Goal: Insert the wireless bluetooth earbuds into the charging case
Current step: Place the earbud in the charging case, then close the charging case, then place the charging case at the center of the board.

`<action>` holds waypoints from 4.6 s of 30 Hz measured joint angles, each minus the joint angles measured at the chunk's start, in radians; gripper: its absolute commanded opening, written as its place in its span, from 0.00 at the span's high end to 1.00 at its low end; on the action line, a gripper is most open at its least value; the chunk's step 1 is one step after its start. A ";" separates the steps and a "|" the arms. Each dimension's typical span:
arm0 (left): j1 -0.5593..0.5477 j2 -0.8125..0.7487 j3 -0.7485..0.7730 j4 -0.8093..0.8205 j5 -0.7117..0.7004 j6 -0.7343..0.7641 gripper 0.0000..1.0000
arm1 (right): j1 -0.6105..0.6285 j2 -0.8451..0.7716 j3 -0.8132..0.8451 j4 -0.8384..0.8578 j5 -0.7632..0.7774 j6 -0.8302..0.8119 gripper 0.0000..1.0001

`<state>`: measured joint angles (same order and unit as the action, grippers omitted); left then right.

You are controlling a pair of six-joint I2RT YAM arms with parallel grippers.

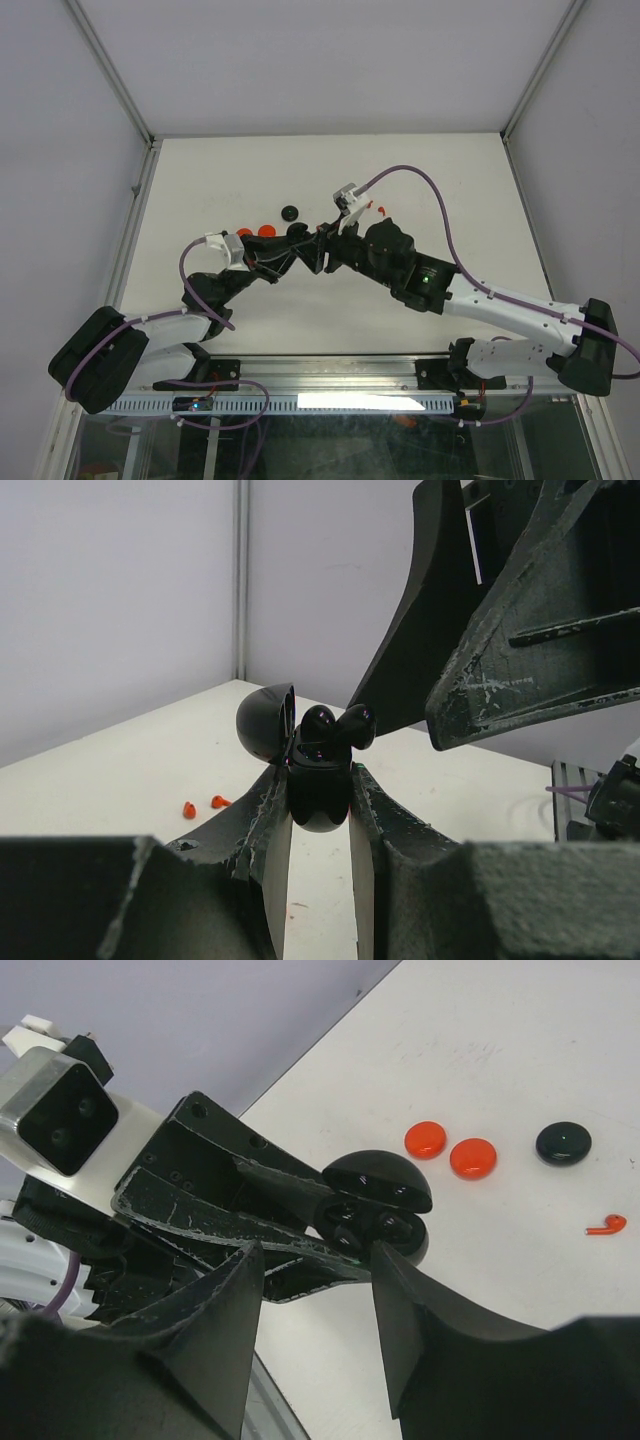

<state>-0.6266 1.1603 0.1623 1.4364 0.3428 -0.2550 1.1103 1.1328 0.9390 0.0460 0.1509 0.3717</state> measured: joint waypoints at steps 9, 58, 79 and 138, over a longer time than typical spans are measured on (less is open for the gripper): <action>0.000 -0.003 0.013 -0.004 0.005 -0.005 1.00 | 0.000 0.008 0.018 -0.007 -0.042 0.003 0.52; 0.000 0.033 0.032 -0.070 0.250 -0.080 1.00 | -0.256 0.154 0.149 -0.261 -0.659 -0.121 0.14; 0.000 0.058 -0.010 -0.209 0.027 -0.281 0.96 | -0.318 0.066 0.018 -0.188 -0.647 -0.112 0.14; 0.216 0.044 0.466 -1.601 -0.543 -0.312 0.01 | -0.330 -0.053 -0.339 0.013 0.085 -0.166 0.13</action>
<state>-0.4103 1.2045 0.6285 -0.1650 -0.2005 -0.5667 0.7803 1.0801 0.5999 0.0589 0.2356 0.2062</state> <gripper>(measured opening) 0.961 0.865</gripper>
